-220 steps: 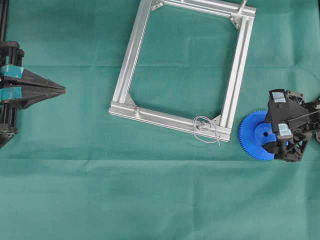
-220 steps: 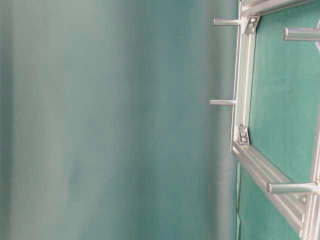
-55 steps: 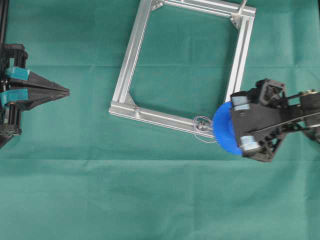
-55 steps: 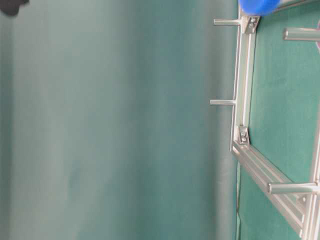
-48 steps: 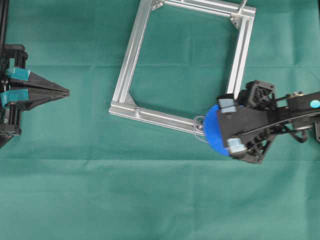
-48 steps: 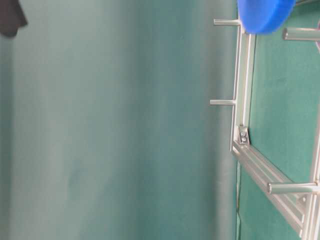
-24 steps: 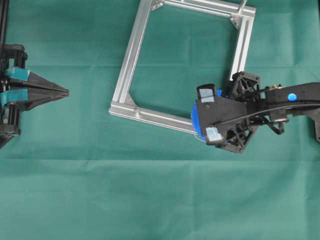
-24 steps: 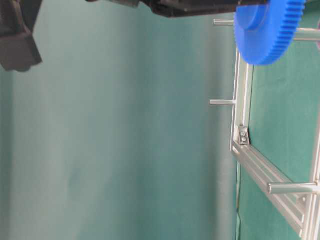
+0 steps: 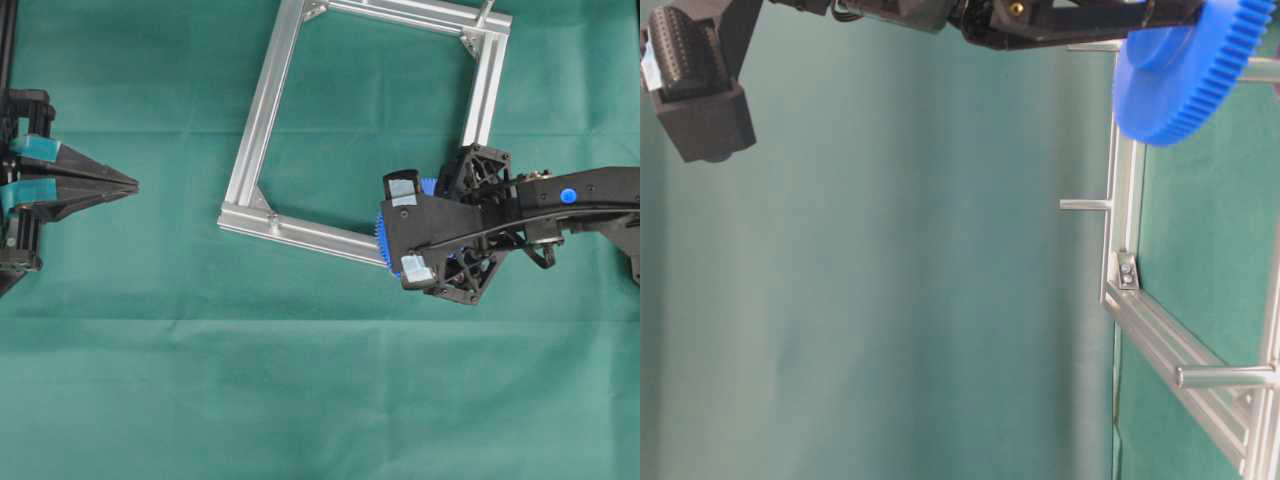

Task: Find the location of the shaft and insert the gear.
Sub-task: 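Lift the blue gear with the right gripper and carry it left over the frame shaft, then align the gear's center hole over the shaft and lower it with the right gripper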

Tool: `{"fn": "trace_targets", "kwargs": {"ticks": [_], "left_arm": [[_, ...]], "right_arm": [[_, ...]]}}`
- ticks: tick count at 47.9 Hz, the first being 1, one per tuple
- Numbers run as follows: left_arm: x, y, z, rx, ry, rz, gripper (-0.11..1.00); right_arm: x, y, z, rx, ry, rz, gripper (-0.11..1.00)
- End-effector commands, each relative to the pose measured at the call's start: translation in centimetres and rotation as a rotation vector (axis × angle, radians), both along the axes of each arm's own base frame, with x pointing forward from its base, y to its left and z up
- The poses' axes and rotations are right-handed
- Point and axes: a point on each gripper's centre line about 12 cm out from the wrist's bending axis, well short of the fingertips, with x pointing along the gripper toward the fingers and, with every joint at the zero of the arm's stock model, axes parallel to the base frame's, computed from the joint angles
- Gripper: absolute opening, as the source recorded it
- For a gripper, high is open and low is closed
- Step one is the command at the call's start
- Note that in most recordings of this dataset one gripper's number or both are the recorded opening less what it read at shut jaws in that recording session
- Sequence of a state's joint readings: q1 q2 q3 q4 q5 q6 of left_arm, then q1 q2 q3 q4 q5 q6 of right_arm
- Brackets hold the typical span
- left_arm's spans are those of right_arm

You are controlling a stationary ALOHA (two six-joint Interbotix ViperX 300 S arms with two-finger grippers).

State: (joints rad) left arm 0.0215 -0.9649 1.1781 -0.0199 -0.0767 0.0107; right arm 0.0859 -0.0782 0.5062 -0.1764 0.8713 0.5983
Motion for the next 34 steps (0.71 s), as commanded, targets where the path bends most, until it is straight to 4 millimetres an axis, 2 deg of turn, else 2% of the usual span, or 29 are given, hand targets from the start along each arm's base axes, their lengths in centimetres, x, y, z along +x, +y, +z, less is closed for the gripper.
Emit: {"fn": "trace_targets", "kwargs": {"ticks": [1,20,34], "left_arm": [[0.3,0.1,1.1,-0.002,-0.026,0.004,0.01],[0.3,0.1,1.1,-0.001,-0.028,0.003,0.01],[0.3,0.0,1.2,-0.002,-0.029,0.002,0.01]], "right_arm": [[0.8,0.2,1.4,0.007,-0.061,0.007,0.7],[1.2,2.3,1.5,0.043,-0.104,0.047,0.7],[2.5,3.2,1.2,0.044,-0.115,0.077,0.7]]}}
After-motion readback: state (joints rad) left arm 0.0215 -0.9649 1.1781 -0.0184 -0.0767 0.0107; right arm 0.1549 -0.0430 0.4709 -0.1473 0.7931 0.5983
